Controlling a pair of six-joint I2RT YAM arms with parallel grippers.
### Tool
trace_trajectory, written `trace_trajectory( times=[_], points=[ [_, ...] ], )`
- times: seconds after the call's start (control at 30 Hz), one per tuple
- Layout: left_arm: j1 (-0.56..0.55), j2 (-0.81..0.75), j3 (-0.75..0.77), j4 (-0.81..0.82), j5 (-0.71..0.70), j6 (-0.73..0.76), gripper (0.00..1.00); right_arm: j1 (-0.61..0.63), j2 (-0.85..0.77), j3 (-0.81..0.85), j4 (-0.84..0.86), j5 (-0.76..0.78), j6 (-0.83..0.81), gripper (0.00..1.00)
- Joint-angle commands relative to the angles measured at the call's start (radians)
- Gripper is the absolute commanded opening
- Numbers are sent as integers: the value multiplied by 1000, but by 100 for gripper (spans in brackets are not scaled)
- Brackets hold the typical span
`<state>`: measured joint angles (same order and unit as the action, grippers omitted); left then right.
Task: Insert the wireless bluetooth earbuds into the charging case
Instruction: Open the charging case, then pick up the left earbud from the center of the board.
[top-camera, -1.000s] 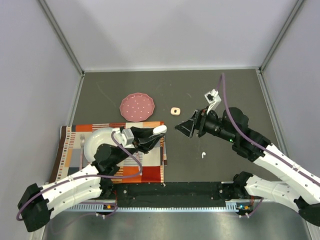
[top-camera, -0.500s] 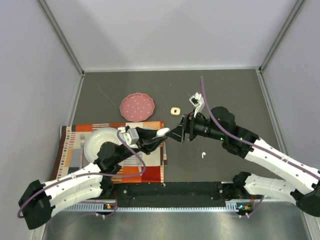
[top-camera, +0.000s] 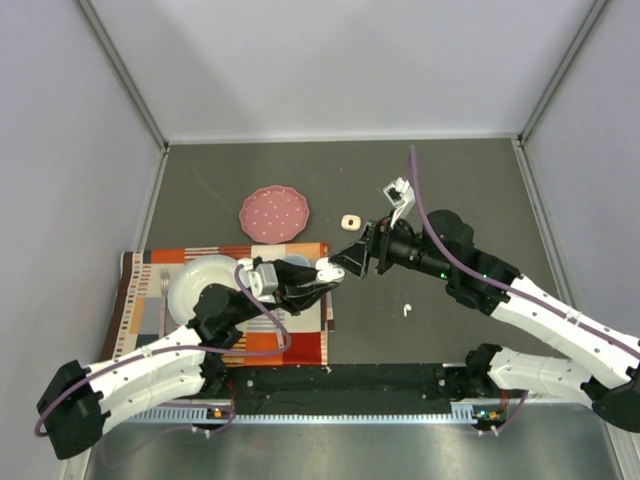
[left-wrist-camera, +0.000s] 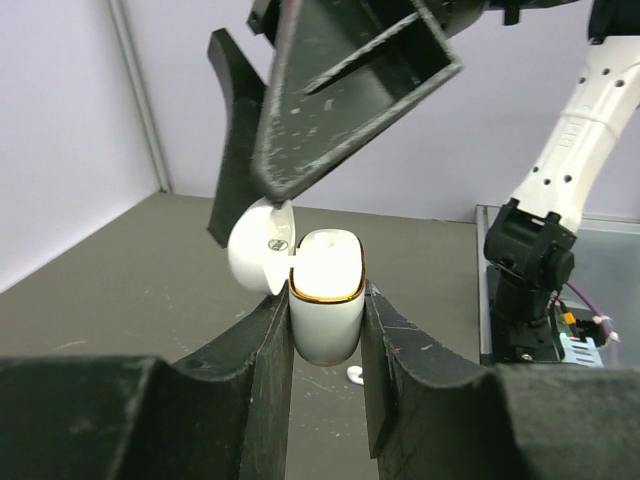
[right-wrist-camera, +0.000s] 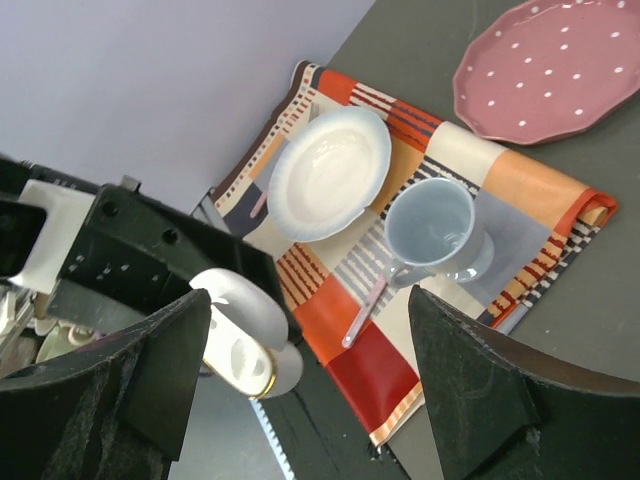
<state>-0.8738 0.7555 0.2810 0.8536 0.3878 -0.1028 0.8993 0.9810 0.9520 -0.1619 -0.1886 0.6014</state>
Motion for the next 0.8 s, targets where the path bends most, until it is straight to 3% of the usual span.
trace_trajectory(
  times=[0.0,0.47,0.77],
  points=[
    [-10,-18,50,67,80,-3,0,1,-8,47,28,81,-18,80],
    [-10,-42,37,22,-15,12,0,1,-62,37,41,90,-8,80],
    [-8,-47,40,-7,-40,20,0,-2,-119,24,-31,294,0,85]
  ],
)
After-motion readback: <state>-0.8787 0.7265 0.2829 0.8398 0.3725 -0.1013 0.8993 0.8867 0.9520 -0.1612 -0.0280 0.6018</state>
